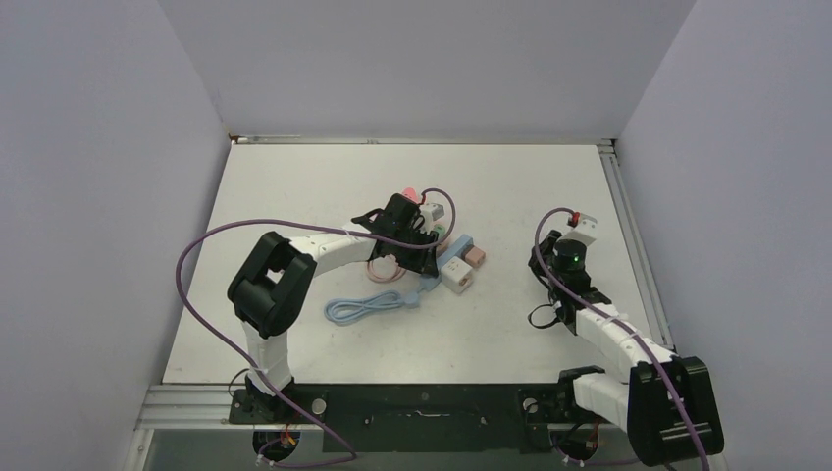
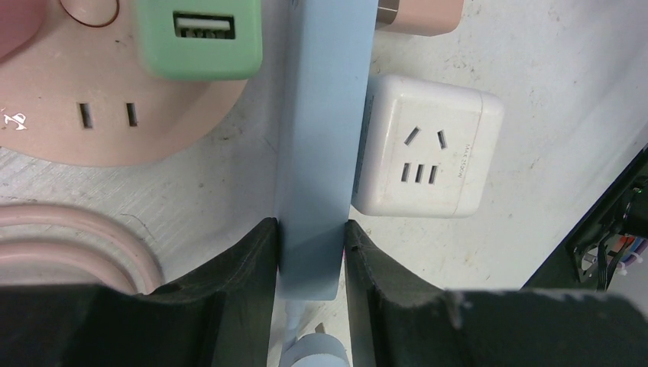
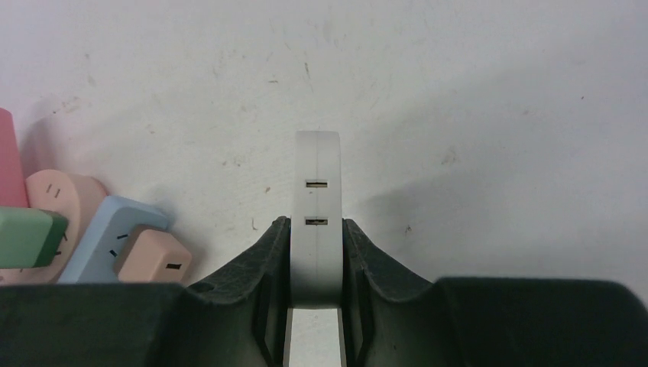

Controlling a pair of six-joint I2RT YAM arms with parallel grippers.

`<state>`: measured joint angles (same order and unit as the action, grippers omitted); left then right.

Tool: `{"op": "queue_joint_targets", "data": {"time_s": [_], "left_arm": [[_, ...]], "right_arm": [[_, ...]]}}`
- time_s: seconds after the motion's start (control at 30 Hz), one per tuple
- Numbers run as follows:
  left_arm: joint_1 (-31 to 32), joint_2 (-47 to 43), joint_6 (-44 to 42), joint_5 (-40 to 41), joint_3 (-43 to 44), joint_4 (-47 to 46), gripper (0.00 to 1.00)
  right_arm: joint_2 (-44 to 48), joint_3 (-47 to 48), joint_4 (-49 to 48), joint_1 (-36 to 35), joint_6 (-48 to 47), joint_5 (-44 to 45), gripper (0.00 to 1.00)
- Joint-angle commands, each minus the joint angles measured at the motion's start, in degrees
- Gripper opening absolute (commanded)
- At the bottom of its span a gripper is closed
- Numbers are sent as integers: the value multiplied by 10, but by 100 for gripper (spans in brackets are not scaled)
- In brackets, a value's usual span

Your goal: Pull the plug off the socket

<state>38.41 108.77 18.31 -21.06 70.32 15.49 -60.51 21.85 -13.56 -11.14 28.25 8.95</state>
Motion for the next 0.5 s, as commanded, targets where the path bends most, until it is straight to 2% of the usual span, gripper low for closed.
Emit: {"op": "queue_joint_targets", "data": {"time_s": [0.0,0.2,0.47], "left_arm": [[-6,-21,-8,13,-6,28,0],[-6,-21,-7,11,-5,28,0],[-6,-15,-6,9,-5,27,0]], "right_arm": [[-46,-3,-54,44,31,-105,8],[-95,5,-62,61,36,-142,13],[-91,12,-11,64,42,-56,43]]}}
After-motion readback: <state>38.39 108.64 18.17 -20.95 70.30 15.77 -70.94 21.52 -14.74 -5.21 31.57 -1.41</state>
